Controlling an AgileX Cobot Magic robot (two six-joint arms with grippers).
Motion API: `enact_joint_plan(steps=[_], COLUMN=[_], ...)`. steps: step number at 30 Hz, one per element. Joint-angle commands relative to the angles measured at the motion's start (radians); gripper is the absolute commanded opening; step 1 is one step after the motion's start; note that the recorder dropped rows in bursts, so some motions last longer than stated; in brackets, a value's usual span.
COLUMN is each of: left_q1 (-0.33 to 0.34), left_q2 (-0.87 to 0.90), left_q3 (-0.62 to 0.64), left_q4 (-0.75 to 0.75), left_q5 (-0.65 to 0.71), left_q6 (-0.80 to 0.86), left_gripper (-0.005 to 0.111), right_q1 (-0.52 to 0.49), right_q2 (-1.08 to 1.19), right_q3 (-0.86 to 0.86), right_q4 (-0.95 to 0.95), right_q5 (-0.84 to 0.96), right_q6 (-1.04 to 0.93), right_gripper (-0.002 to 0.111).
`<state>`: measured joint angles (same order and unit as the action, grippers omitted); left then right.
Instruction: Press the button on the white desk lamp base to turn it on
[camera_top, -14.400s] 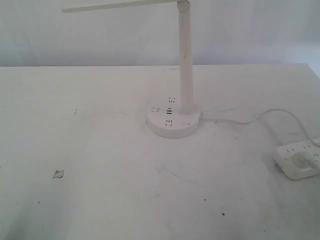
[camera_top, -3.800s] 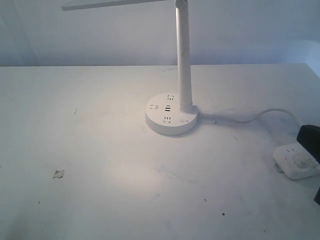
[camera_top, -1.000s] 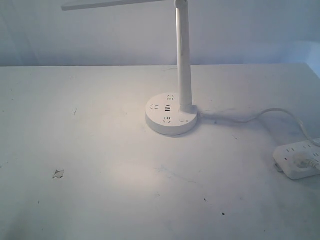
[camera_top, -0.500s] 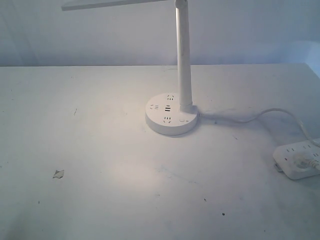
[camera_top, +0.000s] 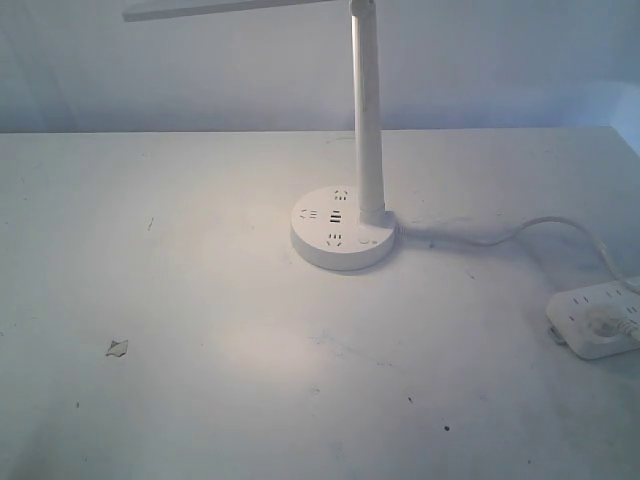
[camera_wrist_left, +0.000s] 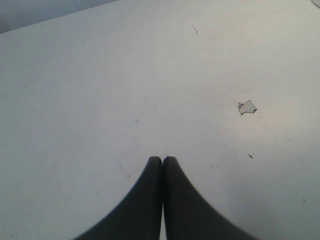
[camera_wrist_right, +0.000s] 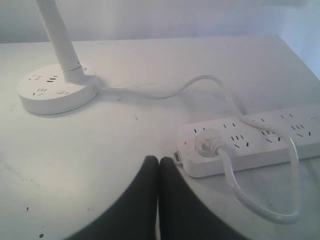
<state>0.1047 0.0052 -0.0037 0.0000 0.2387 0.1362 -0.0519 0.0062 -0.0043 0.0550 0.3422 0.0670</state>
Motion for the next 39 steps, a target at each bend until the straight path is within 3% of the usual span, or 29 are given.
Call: enact_joint_plan(steps=[1, 39], left_q1=[0.003, 0.003], left_q2=[-0.005, -0.005], left_q3=[0.004, 0.004], left_q4=[-0.01, -0.01], left_q5=[0.007, 0.007], left_q6=[-0.002, -0.002], left_gripper=[0.0, 0.0], right_q1=[0.002, 0.002], right_q2=[-0.006, -0.006], right_q3=[0.004, 0.004], right_q4=[-0.004, -0.004], right_q5=[-0.002, -0.003], right_q6=[0.003, 0.017], right_gripper=[0.0, 0.0])
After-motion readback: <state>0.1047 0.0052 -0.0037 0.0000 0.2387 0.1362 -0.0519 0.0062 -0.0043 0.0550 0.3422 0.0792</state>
